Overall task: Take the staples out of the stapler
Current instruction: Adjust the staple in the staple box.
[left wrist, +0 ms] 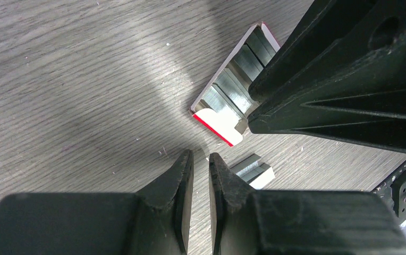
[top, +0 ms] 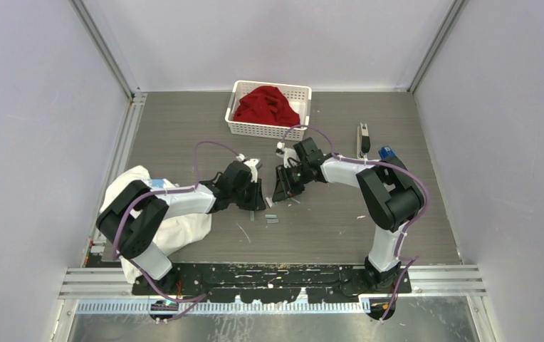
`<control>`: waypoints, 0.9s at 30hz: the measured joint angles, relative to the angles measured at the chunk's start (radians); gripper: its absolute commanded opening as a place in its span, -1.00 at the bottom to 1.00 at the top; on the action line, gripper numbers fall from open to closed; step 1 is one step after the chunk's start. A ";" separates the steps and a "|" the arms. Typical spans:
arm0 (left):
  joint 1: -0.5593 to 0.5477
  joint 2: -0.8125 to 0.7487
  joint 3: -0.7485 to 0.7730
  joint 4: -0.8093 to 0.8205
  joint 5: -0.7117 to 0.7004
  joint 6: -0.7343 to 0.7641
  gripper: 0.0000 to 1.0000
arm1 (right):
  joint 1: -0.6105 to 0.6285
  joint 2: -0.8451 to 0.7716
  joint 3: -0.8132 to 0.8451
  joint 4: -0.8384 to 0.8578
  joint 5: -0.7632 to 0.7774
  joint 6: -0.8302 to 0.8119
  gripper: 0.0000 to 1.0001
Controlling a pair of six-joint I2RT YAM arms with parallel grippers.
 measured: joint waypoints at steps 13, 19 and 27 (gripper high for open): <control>0.000 0.000 0.000 0.000 -0.002 0.000 -0.64 | 0.003 0.002 0.004 -0.004 0.002 -0.001 -0.32; 0.000 0.001 0.000 0.000 -0.002 0.000 -0.64 | 0.004 0.002 0.008 -0.005 0.020 -0.010 -0.30; 0.000 0.001 0.000 0.000 -0.002 0.000 -0.64 | 0.011 0.002 0.010 -0.006 0.026 -0.018 -0.29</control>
